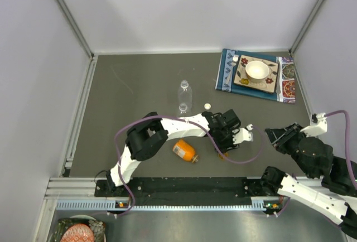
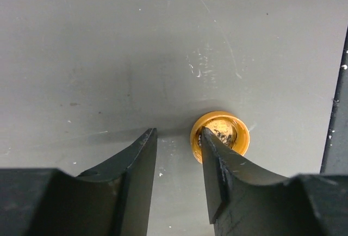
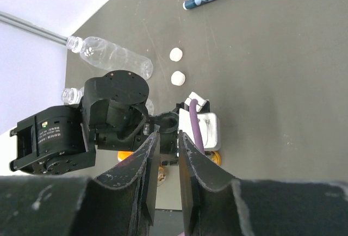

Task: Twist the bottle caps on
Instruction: Pick up the bottle cap from the center of the board, then pick up the plastic bottle at the center of the board.

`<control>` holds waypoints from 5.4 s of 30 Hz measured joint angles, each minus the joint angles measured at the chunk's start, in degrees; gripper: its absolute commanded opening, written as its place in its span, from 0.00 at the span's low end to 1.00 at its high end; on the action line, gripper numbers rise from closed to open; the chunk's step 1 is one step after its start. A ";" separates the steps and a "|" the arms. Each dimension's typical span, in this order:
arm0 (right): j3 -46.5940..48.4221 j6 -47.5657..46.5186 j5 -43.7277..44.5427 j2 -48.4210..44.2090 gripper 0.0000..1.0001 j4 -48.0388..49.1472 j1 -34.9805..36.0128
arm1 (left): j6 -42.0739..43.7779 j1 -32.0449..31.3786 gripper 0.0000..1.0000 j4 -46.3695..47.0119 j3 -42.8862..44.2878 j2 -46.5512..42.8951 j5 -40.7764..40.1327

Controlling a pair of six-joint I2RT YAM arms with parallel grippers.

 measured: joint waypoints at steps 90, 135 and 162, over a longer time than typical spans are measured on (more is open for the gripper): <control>-12.87 -77.31 -32.30 16.02 0.52 76.24 0.00 | -116.32 23.32 0.00 98.29 -12.22 -19.04 43.23; -6.03 -67.91 -30.08 3.80 0.27 58.73 0.00 | 1.53 10.03 0.81 -10.88 -12.81 -42.38 19.23; -4.74 -65.48 -30.53 5.40 0.27 56.28 0.00 | 34.73 4.17 0.98 -7.34 -31.80 -34.53 -3.87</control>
